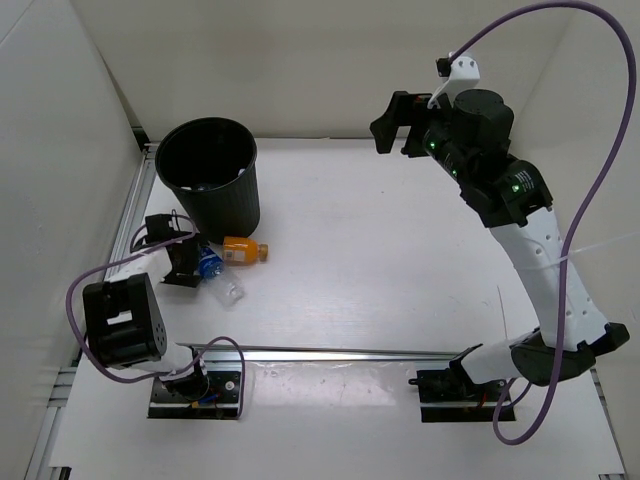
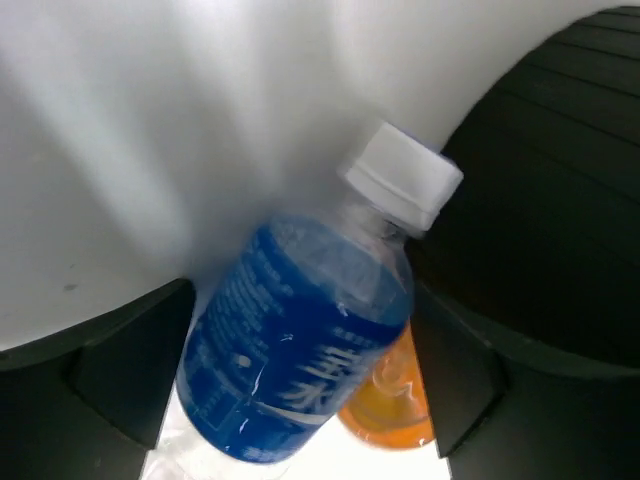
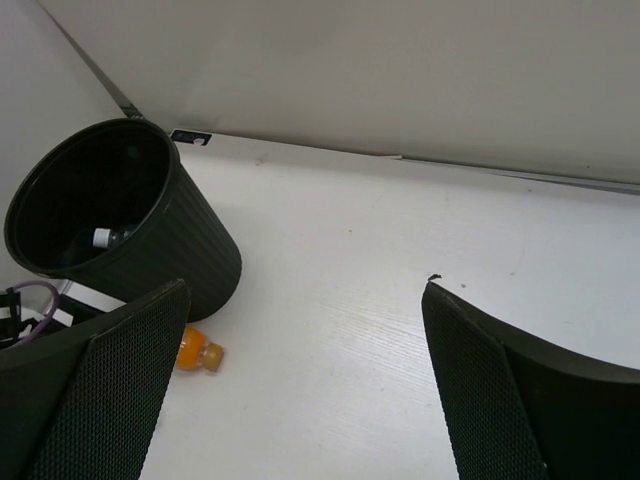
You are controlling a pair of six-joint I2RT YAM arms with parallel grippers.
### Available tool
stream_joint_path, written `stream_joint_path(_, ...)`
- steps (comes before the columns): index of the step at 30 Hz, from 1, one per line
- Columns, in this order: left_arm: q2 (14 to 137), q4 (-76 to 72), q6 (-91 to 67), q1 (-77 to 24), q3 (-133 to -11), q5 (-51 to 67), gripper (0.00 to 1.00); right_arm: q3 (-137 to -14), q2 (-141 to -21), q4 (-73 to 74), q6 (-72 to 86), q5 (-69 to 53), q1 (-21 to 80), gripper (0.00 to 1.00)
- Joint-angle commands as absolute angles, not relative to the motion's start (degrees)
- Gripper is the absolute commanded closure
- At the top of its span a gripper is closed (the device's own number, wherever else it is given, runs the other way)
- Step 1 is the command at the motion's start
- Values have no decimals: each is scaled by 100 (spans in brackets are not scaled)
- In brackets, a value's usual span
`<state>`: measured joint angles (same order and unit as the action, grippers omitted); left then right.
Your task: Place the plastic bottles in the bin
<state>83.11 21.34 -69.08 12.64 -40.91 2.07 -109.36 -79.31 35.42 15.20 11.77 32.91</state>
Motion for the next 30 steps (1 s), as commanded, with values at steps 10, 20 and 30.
stream_joint_path(10, 7798, 2004, -6522, 1274, -3499, 281, 53, -10819, -7769, 3155, 1169, 1582, 3296, 0)
stream_joint_path(20, 5619, 2346, -6354, 1687, -2856, 326, 70, -10819, -7937, 3155, 1354, 1415, 3296, 0)
stream_joint_path(30, 4201, 2856, -5810, 2162, -4902, 844, 68, -10705, -7937, 3155, 1354, 1591, 3296, 0)
